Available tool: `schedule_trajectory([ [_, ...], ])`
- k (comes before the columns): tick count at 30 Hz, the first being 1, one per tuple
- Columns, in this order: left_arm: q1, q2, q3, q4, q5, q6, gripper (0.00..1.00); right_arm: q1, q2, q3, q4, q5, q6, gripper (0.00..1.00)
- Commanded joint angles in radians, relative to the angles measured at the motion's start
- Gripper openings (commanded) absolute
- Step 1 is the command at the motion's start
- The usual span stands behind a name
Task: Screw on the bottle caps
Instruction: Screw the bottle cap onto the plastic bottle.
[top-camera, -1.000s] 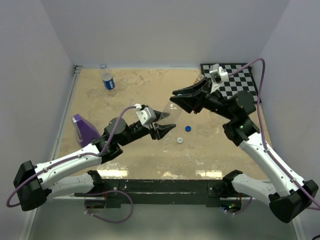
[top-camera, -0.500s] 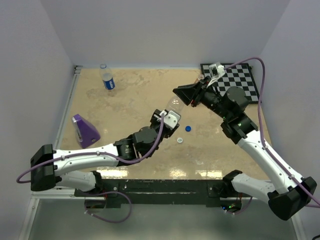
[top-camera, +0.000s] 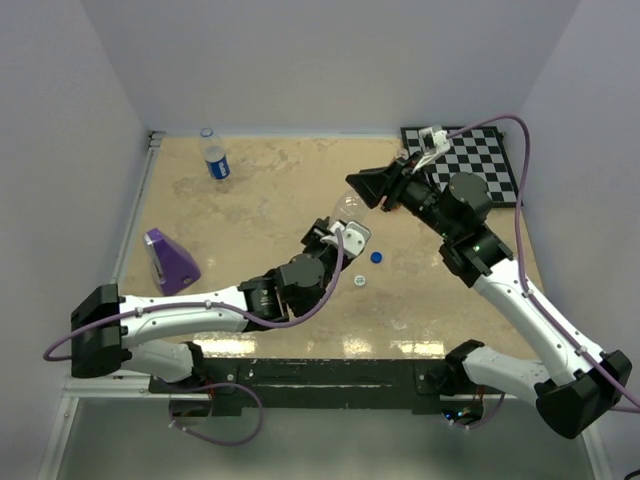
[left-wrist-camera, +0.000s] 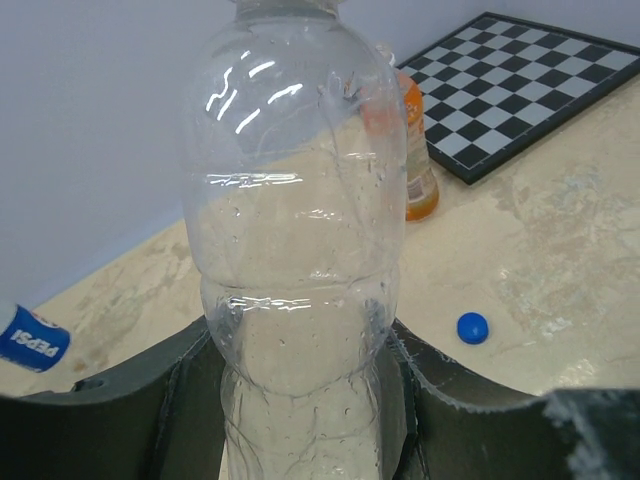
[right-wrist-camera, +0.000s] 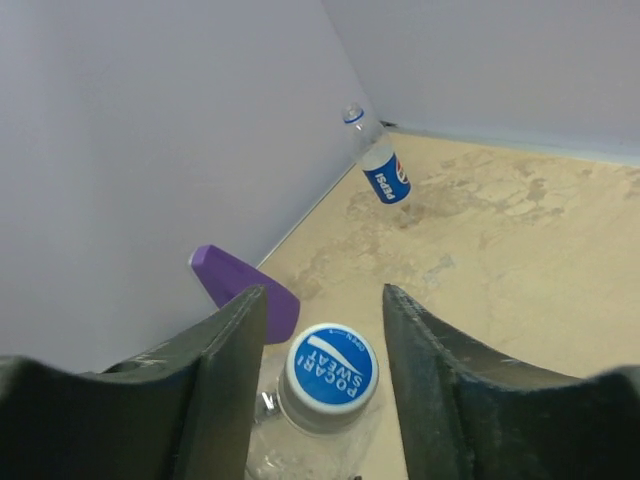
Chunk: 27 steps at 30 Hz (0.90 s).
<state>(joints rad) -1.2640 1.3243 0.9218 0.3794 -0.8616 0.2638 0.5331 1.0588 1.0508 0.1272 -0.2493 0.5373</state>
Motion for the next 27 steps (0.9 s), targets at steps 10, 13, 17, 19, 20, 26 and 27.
schedule_trajectory([
  [10, 0.34, -0.26, -0.143, 0.03, 0.881, -0.319, 0.0, -0.127, -0.088, -0.037, 0.276, -0.315, 0.039, 0.71],
  [13, 0.388, -0.267, -0.17, 0.087, 1.047, -0.377, 0.0, -0.136, -0.086, -0.061, 0.356, -0.358, 0.076, 0.77],
  [17, 0.42, -0.264, -0.198, 0.194, 1.22, -0.439, 0.0, -0.137, -0.074, -0.093, 0.446, -0.416, 0.099, 0.78],
  [19, 0.431, -0.254, -0.196, 0.216, 1.268, -0.459, 0.0, -0.137, -0.072, -0.112, 0.515, -0.459, 0.116, 0.78],
  [20, 0.436, -0.247, -0.198, 0.229, 1.291, -0.468, 0.0, -0.137, -0.071, -0.12, 0.535, -0.476, 0.125, 0.78],
  [26, 0.443, -0.22, -0.19, 0.297, 1.374, -0.503, 0.0, -0.139, -0.054, -0.13, 0.572, -0.538, 0.144, 0.74],
  [27, 0.443, -0.218, -0.187, 0.296, 1.38, -0.505, 0.0, -0.139, -0.054, -0.132, 0.583, -0.547, 0.15, 0.73],
])
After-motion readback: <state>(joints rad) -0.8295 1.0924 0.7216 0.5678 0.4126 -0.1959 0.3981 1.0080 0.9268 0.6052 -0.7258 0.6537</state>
